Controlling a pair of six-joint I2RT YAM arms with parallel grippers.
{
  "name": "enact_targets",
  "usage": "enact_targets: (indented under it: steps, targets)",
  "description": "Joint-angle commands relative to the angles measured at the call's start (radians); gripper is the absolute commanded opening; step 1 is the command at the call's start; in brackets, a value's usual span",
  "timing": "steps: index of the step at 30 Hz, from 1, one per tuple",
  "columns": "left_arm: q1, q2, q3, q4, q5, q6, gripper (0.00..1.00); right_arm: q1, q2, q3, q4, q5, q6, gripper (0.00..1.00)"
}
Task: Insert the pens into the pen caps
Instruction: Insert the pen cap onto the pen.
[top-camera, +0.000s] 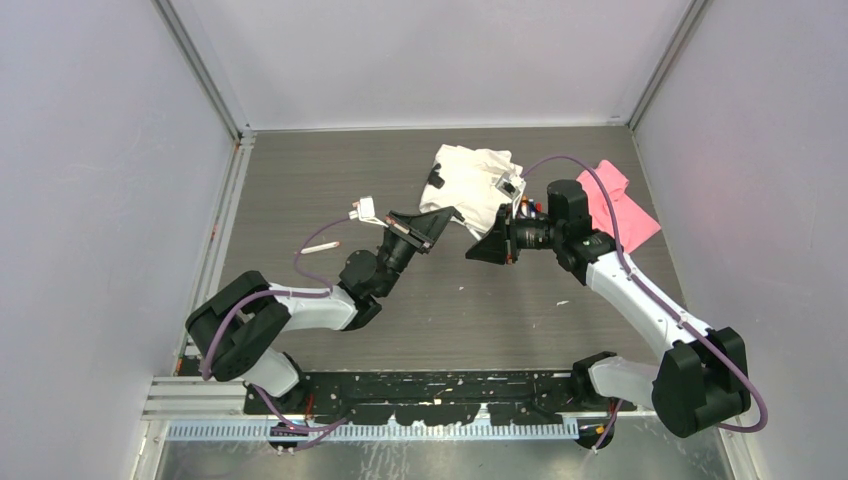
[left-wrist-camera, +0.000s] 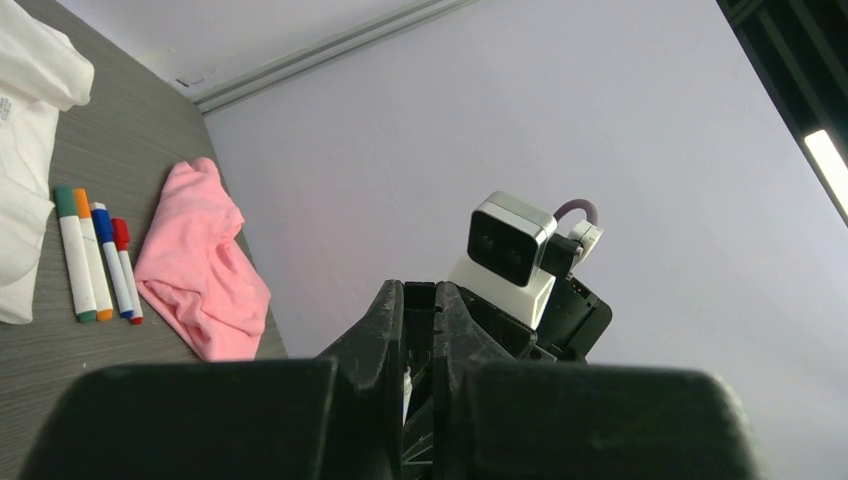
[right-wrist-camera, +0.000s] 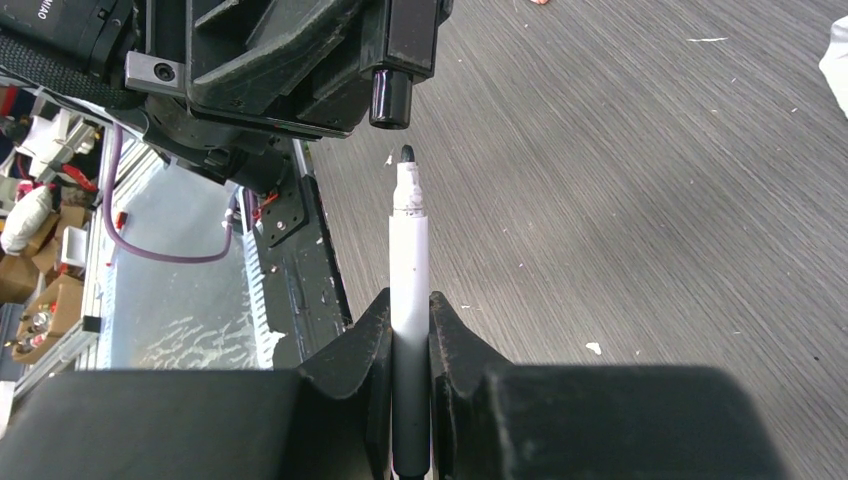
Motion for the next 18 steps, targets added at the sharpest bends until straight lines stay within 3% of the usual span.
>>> enact_targets:
  steps: [1,18]
  targets:
    - [-0.004,-0.005,0.010,0.053,-0.013,0.027,0.01,0.005,-0.012,0.007,0.037,0.012,0.016,0.01]
    - [-0.005,0.010,0.014,0.053,-0.018,0.029,0.01,0.005,-0.018,0.001,0.064,0.002,0.042,0.01]
